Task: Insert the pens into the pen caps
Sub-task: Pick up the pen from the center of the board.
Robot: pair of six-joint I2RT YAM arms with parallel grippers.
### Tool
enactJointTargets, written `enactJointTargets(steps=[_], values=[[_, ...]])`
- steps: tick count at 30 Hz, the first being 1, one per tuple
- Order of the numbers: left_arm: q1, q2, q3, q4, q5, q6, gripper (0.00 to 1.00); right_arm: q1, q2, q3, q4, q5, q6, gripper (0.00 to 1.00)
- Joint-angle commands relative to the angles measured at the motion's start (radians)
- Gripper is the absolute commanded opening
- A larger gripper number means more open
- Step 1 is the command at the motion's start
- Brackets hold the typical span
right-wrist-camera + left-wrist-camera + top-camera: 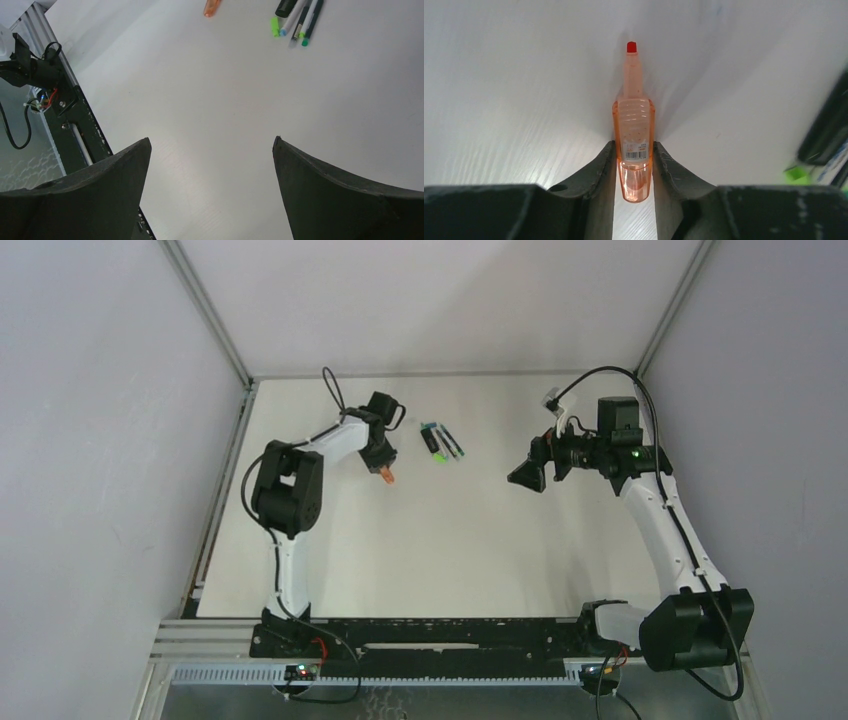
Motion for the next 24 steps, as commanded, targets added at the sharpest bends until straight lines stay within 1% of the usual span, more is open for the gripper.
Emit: enactJointTargets(steps=[1, 2, 7, 12, 16, 18, 20, 24], values=[[-0.042, -0.09, -0.162, -0.045, -0.017, 0.057, 0.32, 0.018, -0.007, 0.001, 0.015, -0.037, 0.016, 1.0], [-0.054, -0.124, -0.214, -0.035, -0.029, 0.067, 0.32, 0.021, -0.004, 0.0, 0.014, -0.041, 0.015, 1.0], [-0.133, -0.249, -0.376, 0.014, -0.092, 0.128, 0.33, 0.028, -0.002, 0.0, 0.012, -0.05, 0.015, 1.0], [-0.168, -0.296, -0.529, 0.084, -0.058, 0.149, 0.37, 0.028, -0.002, 0.0, 0.009, -0.053, 0.015, 1.0], [-0.172, -0.295, -0.567, 0.127, -0.069, 0.177, 0.39, 0.028, 0.0, 0.0, 0.007, -0.062, 0.016, 1.0], [-0.172, -0.284, -0.568, 0.139, -0.089, 0.186, 0.43, 0.028, 0.0, 0.0, 0.007, -0.066, 0.017, 1.0], [-0.173, -0.253, -0.544, 0.13, -0.091, 0.191, 0.46, 0.027, 0.0, 0.0, 0.006, -0.067, 0.017, 0.99], [-0.173, -0.192, -0.493, 0.106, -0.071, 0.197, 0.47, 0.026, -0.002, 0.0, 0.005, -0.071, 0.017, 1.0]])
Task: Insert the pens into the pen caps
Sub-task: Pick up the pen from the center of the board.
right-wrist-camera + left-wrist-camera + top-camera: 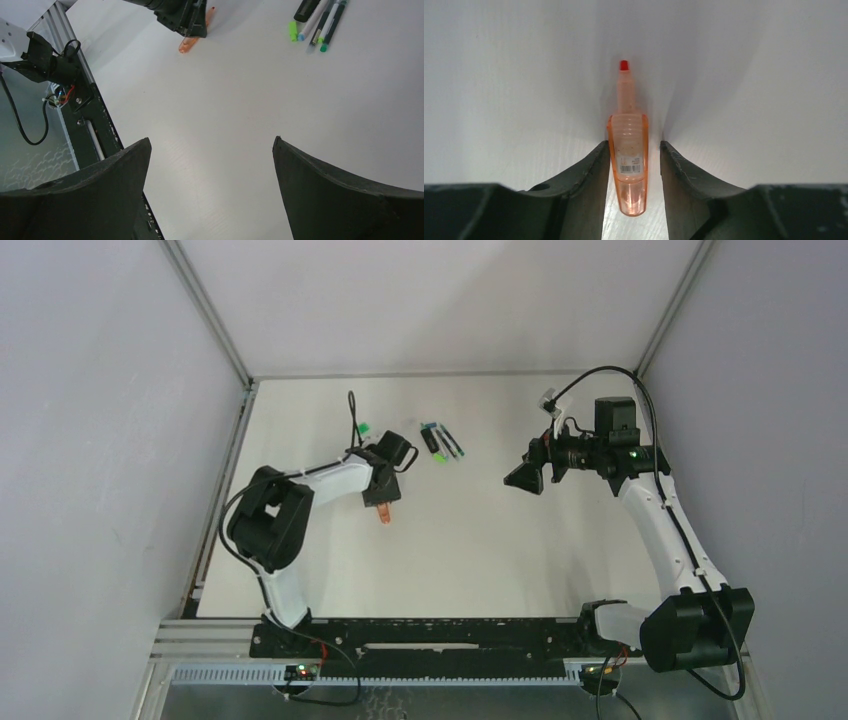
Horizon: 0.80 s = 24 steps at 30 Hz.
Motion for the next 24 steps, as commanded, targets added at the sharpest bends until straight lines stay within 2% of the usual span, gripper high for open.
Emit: enactJointTargets(steps=[1, 4, 7, 12, 16, 24], values=[[-0.001, 0.133, 0.006, -0.047, 0.022, 0.036, 0.46, 0.003, -0.002, 0.0, 0.006, -0.027, 0.006, 1.0], [-0.002, 0.135, -0.003, -0.041, 0.028, 0.035, 0.3, 0.003, -0.002, 0.0, 0.006, -0.031, 0.007, 1.0], [-0.001, 0.119, -0.02, -0.031, 0.024, 0.031, 0.22, 0.006, 0.002, 0.0, 0.003, -0.04, 0.006, 1.0], [-0.002, 0.062, -0.045, -0.009, 0.053, 0.043, 0.15, 0.026, 0.021, 0.0, -0.01, -0.078, -0.006, 1.0], [-0.017, -0.066, -0.094, 0.057, 0.065, 0.056, 0.13, 0.06, 0.023, -0.028, 0.02, -0.118, -0.01, 0.99], [-0.088, -0.357, -0.228, 0.347, 0.153, 0.019, 0.09, 0.153, -0.001, -0.137, 0.197, -0.166, 0.054, 0.95]])
